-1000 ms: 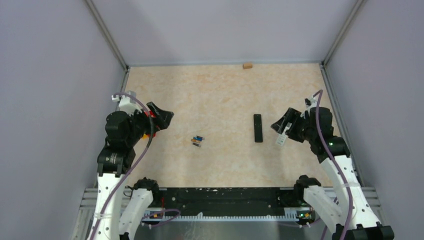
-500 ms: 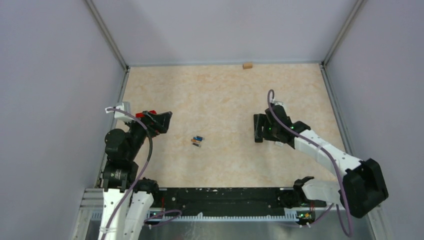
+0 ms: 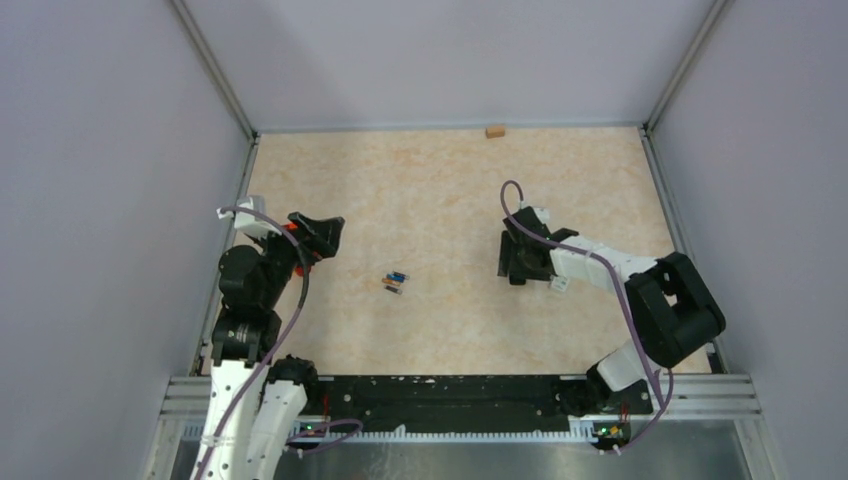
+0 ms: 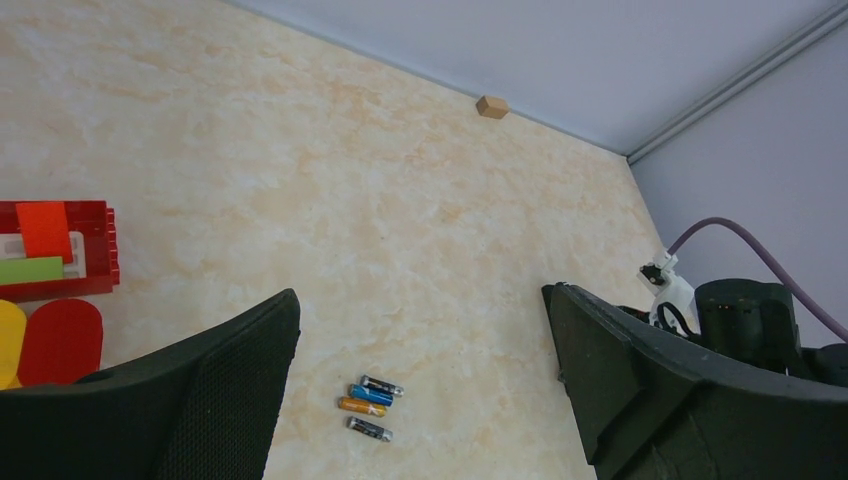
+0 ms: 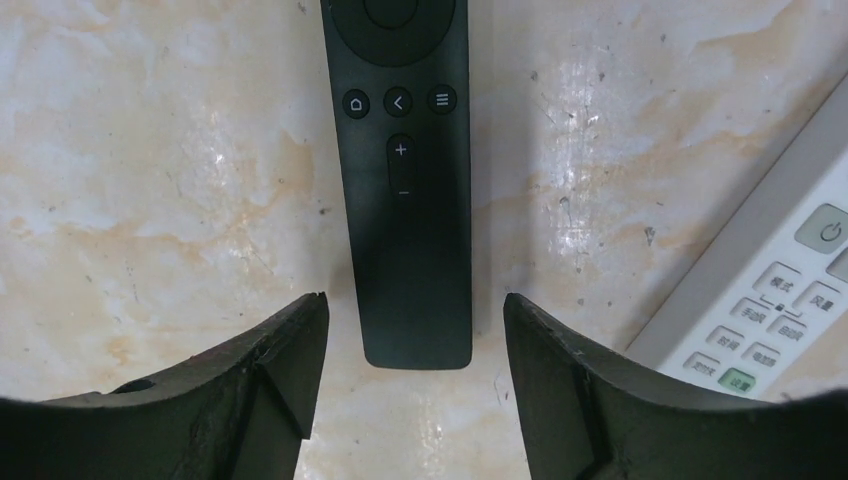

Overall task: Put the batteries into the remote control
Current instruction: Pick up the remote control from the center of the board.

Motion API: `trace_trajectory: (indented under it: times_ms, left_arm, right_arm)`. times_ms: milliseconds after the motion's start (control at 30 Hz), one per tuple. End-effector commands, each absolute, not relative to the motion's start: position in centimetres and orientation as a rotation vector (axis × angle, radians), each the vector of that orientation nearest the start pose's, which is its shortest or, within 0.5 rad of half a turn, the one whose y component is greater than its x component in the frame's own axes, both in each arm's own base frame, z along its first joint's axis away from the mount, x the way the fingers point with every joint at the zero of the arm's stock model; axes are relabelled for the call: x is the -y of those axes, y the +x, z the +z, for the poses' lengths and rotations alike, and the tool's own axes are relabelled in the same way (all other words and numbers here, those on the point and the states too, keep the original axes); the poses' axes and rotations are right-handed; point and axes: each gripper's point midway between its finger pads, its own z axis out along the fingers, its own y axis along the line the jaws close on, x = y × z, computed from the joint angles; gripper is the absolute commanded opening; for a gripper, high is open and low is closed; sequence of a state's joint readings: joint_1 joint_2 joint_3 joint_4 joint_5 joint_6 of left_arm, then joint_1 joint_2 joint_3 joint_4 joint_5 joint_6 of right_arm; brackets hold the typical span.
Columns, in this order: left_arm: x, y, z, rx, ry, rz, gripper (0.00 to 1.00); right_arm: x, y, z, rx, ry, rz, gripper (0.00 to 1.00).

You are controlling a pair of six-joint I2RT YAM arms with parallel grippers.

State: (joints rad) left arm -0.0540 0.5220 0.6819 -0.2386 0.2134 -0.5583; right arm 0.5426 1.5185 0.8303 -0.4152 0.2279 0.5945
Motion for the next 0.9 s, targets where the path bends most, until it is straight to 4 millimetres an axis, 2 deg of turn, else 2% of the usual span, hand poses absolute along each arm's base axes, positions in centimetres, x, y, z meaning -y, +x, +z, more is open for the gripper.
trace_trajectory:
  times_ms: [0, 167, 233, 367, 433, 500, 567, 633, 667, 733, 800, 867]
  left_arm:
    - [6.1, 26.4, 29.5, -1.619, -0.31, -0.593, 0.99]
    - [5.5, 26.4, 29.1, -1.625, -0.361, -0.575, 0.99]
    - [6.1, 26.3, 28.8, -1.675, -0.322, -0.586, 0.99]
    - [7.6, 25.9, 28.8, -1.718, -0.239, -0.64, 0.99]
    - [8.1, 25.7, 28.9, -1.704, -0.2, -0.667, 0.99]
    - [8.9, 25.4, 29.2, -1.685, -0.16, -0.709, 0.99]
    - [10.2, 24.9, 29.2, -1.681, -0.11, -0.792, 0.99]
    - [11.0, 25.0, 28.6, -1.696, -0.12, -0.864, 0.99]
    - [11.1, 25.3, 27.9, -1.714, -0.158, -0.892, 0.99]
    - [11.7, 26.0, 26.6, -1.75, -0.218, -0.957, 0.99]
    - [12.9, 26.1, 25.6, -1.786, -0.212, -1.055, 0.99]
    - [14.2, 26.3, 25.3, -1.807, -0.198, -1.168, 0.99]
  right_arm:
    - [-16.0, 30.1, 3.6, -2.568, 0.133, 0.086, 0.63]
    - [-16.5, 30.6, 2.8, -2.591, 0.108, 0.081, 0.55]
    - [-16.5, 30.7, 2.6, -2.596, 0.11, 0.075, 0.5]
    - [-16.6, 30.6, 2.3, -2.602, 0.11, 0.072, 0.34]
    - [-16.8, 30.6, 2.6, -2.599, 0.109, 0.098, 0.25]
    - [-17.6, 30.6, 3.4, -2.584, 0.098, 0.165, 0.21]
    - [-19.3, 30.5, 4.7, -2.55, 0.052, 0.312, 0.19]
    - [-22.8, 29.9, 6.9, -2.473, -0.093, 0.597, 0.16]
    - [-25.0, 29.1, 8.5, -2.412, -0.175, 0.783, 0.16]
    - [-28.2, 27.3, 11.3, -2.3, -0.264, 1.093, 0.16]
    - [-30.7, 25.6, 14.3, -2.191, -0.309, 1.365, 0.14]
    - [-32.6, 23.9, 17.3, -2.075, -0.355, 1.563, 0.13]
